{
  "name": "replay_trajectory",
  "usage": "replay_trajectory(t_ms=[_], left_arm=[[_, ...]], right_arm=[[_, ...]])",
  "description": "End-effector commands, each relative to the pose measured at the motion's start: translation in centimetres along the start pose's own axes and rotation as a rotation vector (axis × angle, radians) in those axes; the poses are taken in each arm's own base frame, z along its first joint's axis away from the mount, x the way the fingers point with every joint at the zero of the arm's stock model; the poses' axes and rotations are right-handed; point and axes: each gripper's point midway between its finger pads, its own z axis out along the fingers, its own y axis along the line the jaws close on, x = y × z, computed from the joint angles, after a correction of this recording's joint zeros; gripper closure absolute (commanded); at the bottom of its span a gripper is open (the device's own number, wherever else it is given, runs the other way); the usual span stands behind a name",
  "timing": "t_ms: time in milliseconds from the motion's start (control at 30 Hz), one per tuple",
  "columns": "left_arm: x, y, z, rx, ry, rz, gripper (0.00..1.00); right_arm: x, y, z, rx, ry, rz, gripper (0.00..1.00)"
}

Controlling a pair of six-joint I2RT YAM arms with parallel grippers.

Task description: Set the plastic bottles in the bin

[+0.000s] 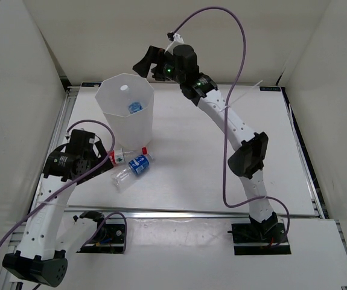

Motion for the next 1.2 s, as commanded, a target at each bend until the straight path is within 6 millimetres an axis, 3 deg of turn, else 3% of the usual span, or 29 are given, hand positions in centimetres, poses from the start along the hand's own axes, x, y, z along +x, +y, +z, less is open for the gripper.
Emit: replay_trajectory(t_ms=[0, 33, 100, 133, 200, 267, 433, 467, 533, 667, 767, 900, 1000, 1167], left_arm=[[-0.4, -2.5, 0.1, 0.156, -0.028, 0.092, 0.00], [-1.2, -3.8, -0.5, 0.235, -0.092, 0.132, 0.00], [-1.4, -4.8, -0.5, 0.303, -0.137, 0.259, 0.00], [-1.3, -5.1, -0.4, 0.329, -0.147, 0.295, 0.00], [-0.1, -6.1, 0.7, 0.378, -0.129, 0.376, 0.00], [1.1, -8.8, 0.9, 0.485, -0.122, 0.468, 0.00], [0.8, -11.5, 3.7, 0.434, -0.148, 0.674, 0.00], [1.1, -11.6, 5.2, 0.377, -0.128, 0.729, 0.00], [3.1, -11.7, 6.9, 0.338, -0.085, 0.845, 0.00], [5.0, -11.7, 9.7, 0.305, -0.057, 0.905, 0.00], [5.0, -11.7, 10.9, 0.250, -0.072, 0.928, 0.00], [4.7, -10.6, 12.9, 0.126, -0.074, 0.969, 0.00], [4.4, -10.4, 13.2, 0.091, -0.098, 0.975, 0.00], [5.4, -10.4, 14.9, 0.079, -0.062, 1.001, 0.00]], right_arm=[[-6.2, 3.3, -7.0, 0.086, -0.106, -0.076, 0.00], [-8.1, 3.9, -9.6, 0.106, -0.138, -0.076, 0.00], [-7.9, 3.5, -11.8, 0.142, -0.106, -0.071, 0.00], [-9.1, 4.1, -14.0, 0.143, -0.124, -0.072, 0.00], [-7.9, 3.6, -15.8, 0.178, -0.065, -0.105, 0.00], [-8.2, 3.4, -17.8, 0.210, -0.052, -0.134, 0.00], [-7.9, 2.9, -22.5, 0.271, 0.018, -0.186, 0.00], [-8.0, 2.6, -23.1, 0.283, 0.023, -0.193, 0.00], [-7.8, 2.8, -24.4, 0.293, 0.041, -0.200, 0.00], [-7.6, 2.2, -25.5, 0.322, 0.055, -0.223, 0.00], [-8.3, 2.0, -27.0, 0.334, 0.035, -0.234, 0.00], [-7.8, 1.3, -27.3, 0.340, 0.055, -0.225, 0.00], [-7.6, 0.7, -27.6, 0.344, 0.066, -0.217, 0.00], [-7.4, -0.3, -27.6, 0.351, 0.079, -0.195, 0.00]])
